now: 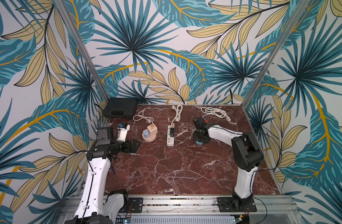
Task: Pull the plug off the socket
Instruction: Move the socket to the center of the board.
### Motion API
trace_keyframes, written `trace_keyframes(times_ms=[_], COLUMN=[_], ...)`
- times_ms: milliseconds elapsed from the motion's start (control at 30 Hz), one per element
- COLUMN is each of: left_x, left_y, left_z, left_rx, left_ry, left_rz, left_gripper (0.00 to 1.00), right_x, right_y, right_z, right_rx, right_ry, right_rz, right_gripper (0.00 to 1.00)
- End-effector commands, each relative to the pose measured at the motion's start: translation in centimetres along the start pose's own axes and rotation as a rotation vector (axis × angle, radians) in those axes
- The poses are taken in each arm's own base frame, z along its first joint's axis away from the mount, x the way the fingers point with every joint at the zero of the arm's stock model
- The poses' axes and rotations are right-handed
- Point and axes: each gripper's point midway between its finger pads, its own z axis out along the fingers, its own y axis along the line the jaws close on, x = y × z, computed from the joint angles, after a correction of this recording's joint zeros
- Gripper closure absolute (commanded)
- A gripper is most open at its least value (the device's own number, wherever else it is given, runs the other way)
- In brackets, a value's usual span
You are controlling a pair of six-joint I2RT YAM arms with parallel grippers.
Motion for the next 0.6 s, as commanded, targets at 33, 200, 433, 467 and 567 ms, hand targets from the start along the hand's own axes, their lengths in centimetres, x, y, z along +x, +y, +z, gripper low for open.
trace_keyframes(times_ms=[33,200,433,467,567], left_x=[0.3,0.4,0.3,0.3,0.3], left_y=[0.0,-0.1,-0.2,-0.2,-0.4], left_z=[0.0,0.1,0.0,0.0,0.0], left_rx=[0.004,0.013,0.016,0.017,0.03], left_ry=[-0.016,-0.013,-0.014,-0.016,-0.014], left_rz=[0.014,0.014,0.016,0.017,0.017], left_gripper=[0.0,0.0,0.0,0.0,0.0], right_x=[1.4,4.1,9.0,9.8,11.6], right_y=[0.0,0.7,2.9,3.1,3.2], right_z=[-1.7,-3.3,-5.6,-5.9,-6.9], right_rx=[0.017,0.012,-0.023,-0.028,-0.041], right_ry=[-0.005,0.009,0.036,0.044,0.054], right_rz=[-0.052,-0.12,-0.259,-0.271,-0.288], right_gripper=[0.48,0.52,0.52,0.52,0.52])
